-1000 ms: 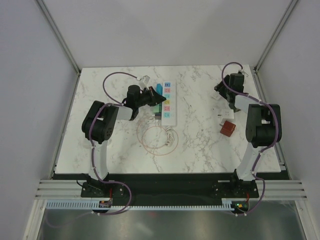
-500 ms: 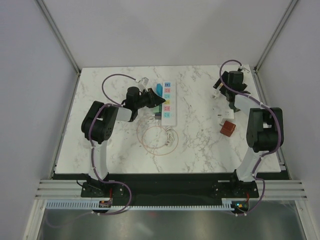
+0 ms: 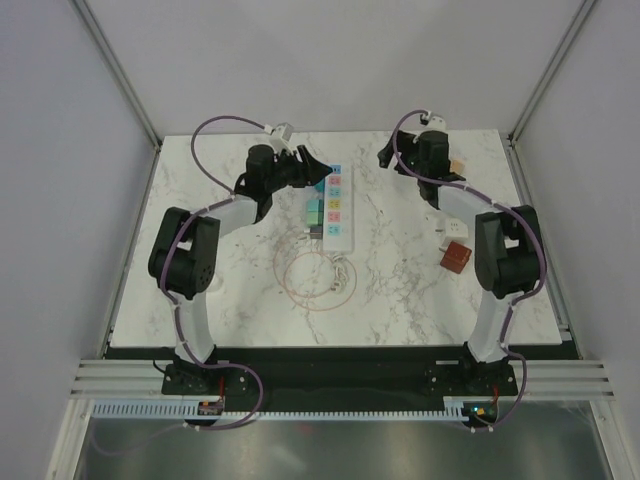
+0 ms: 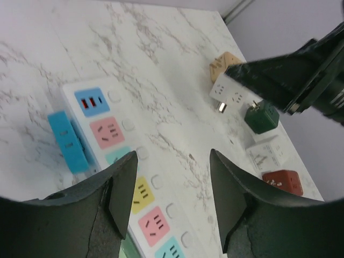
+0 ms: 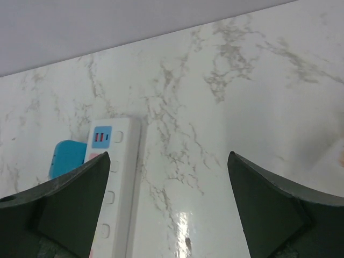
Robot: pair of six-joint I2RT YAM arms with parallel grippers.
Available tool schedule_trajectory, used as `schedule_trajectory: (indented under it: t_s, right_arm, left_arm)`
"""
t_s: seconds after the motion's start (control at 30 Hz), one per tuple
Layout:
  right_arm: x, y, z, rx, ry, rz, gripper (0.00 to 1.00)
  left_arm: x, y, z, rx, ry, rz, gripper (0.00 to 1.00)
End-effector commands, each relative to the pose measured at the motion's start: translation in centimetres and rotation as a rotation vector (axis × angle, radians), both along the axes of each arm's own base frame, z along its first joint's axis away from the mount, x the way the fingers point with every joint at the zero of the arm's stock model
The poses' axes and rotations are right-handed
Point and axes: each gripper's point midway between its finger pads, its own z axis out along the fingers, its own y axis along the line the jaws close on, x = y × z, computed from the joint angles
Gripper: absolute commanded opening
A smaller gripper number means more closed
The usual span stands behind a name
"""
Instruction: Pull the plug off the socket
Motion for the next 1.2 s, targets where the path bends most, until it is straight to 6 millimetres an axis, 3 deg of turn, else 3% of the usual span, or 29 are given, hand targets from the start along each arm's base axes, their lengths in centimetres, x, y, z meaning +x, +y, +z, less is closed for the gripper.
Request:
schedule_trajectory:
  t_s: [0.0, 0.03, 0.07, 0.13, 0.17, 0.2, 0.27, 0.3, 0.4, 0.6, 0.77, 0.9, 1.17]
  right_arm:
    - [1.4, 5.3, -0.4, 0.095, -0.039, 0.228, 0.98]
    - [1.4, 6.1, -0.6, 0.112, -0.037, 0.256, 0.98]
    - [1.6, 7.1, -0.1, 0.132, -0.05, 0.299, 0.98]
    - [1.6, 8.6, -1.6, 0.15, -0.026, 0.357, 0.98]
    - [1.8, 9.2, -1.4, 0.154, -0.034, 0.378, 0.98]
    - [1.7, 9.9, -2.5, 0.159, -0.012, 0.397, 0.98]
    - [1.9, 10.4, -3.0, 0.162, -0.001, 0.408, 0.98]
    - [1.9, 10.8, -4.0, 0.162, 0.016, 0.422, 0.98]
    - [2.4, 11.4, -5.1, 0.167, 0.037, 0.431, 0.98]
    - [2.5, 12.8, -6.7, 0.156, 0.064, 0.45, 0.98]
    - [2.6, 13.7, -7.5, 0.138, 0.085, 0.46, 0.97]
    - [2.5, 14.8, -8.6, 0.124, 0.106, 0.474, 0.96]
    - [2.7, 14.8, -9.6, 0.094, 0.139, 0.471, 0.96]
  left_arm:
    - [2.9, 1.4, 0.9, 0.114, -0.026, 0.035, 0.64]
    - [3.9, 1.3, 1.9, 0.12, -0.045, 0.036, 0.64]
    - [4.2, 1.6, -0.1, 0.14, 0.01, 0.031, 0.64]
    - [5.5, 2.0, 0.0, 0.149, 0.012, 0.037, 0.65]
    - [5.8, 2.3, -0.7, 0.158, 0.033, 0.041, 0.65]
    - [6.2, 2.4, -2.1, 0.161, 0.055, 0.036, 0.65]
    - [6.4, 2.0, -2.7, 0.154, 0.058, 0.009, 0.66]
    - [6.6, 1.7, -4.1, 0.153, 0.073, -0.003, 0.67]
    - [6.8, 1.2, -5.8, 0.133, 0.096, -0.02, 0.7]
    - [7.1, 1.1, -7.7, 0.141, 0.161, -0.015, 0.73]
    - [6.8, 1.1, -9.2, 0.135, 0.212, -0.018, 0.66]
    - [6.9, 1.3, -9.4, 0.128, 0.224, -0.002, 0.58]
    - [7.2, 0.9, -9.6, 0.072, 0.247, -0.014, 0.33]
